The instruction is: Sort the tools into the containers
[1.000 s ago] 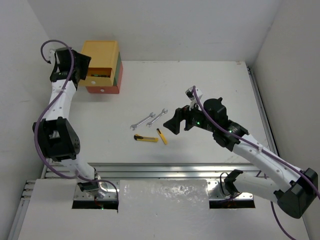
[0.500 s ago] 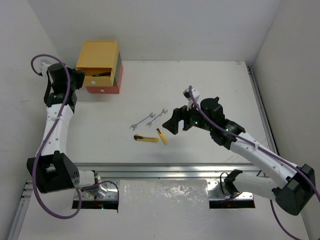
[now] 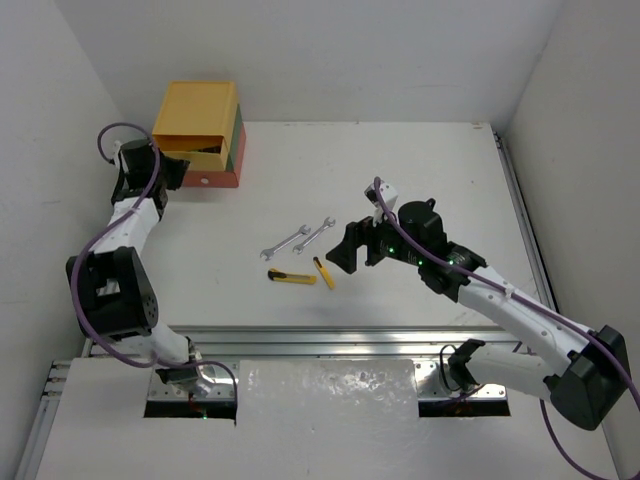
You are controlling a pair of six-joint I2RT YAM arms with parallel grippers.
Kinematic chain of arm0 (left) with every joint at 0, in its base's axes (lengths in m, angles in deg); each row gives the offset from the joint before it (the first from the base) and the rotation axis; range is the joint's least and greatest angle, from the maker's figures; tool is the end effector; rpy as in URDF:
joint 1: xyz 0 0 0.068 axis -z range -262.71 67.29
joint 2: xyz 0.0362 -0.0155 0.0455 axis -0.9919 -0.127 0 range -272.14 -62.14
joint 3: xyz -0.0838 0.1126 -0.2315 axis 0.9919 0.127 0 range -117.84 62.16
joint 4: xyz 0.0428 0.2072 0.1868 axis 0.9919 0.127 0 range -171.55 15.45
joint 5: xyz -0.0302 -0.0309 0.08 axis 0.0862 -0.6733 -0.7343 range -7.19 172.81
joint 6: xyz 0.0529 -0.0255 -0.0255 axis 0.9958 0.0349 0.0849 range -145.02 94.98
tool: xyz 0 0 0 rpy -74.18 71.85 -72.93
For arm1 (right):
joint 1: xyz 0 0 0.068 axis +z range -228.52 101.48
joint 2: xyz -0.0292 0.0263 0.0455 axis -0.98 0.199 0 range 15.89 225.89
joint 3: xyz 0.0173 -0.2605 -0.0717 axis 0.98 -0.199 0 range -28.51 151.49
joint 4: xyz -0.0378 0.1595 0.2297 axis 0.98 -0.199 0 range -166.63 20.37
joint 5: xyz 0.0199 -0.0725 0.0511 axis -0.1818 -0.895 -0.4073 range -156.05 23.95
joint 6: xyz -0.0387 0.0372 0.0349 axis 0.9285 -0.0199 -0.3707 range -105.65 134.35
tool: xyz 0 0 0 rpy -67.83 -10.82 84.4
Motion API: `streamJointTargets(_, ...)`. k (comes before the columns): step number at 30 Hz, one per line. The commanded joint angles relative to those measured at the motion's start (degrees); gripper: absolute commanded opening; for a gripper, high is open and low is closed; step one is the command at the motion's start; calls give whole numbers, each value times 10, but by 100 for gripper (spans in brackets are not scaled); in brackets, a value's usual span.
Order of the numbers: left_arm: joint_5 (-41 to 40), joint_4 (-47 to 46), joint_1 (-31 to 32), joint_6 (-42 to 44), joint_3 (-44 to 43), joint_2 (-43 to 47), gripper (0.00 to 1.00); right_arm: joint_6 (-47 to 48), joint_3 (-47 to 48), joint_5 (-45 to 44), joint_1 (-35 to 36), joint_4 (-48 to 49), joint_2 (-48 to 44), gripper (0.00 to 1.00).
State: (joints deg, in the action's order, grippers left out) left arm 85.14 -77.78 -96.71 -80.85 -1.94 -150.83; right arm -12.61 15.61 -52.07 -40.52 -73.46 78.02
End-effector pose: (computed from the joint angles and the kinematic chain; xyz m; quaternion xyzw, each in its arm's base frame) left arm 0.3794 0.0926 0.2601 -0.4829 0.7100 -0.1992 0.4723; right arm 0.2160 0.1838 0.2741 -0.1470 0.8117 0.3838 0.4151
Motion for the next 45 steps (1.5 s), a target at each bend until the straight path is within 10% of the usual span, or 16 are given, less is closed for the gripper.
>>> streamJointTargets(1, 50, -128, -8, -2, -13, -20, 0, 12, 11, 9, -1, 24, 3, 99)
streamJointTargets(36, 152, -314, -9, -56, -11, -163, 16, 34, 15, 10, 0, 30, 32, 99)
streamJointTargets(45, 59, -422, -23, -83, 173, -54, 48, 34, 5, 11, -1, 36, 37, 99)
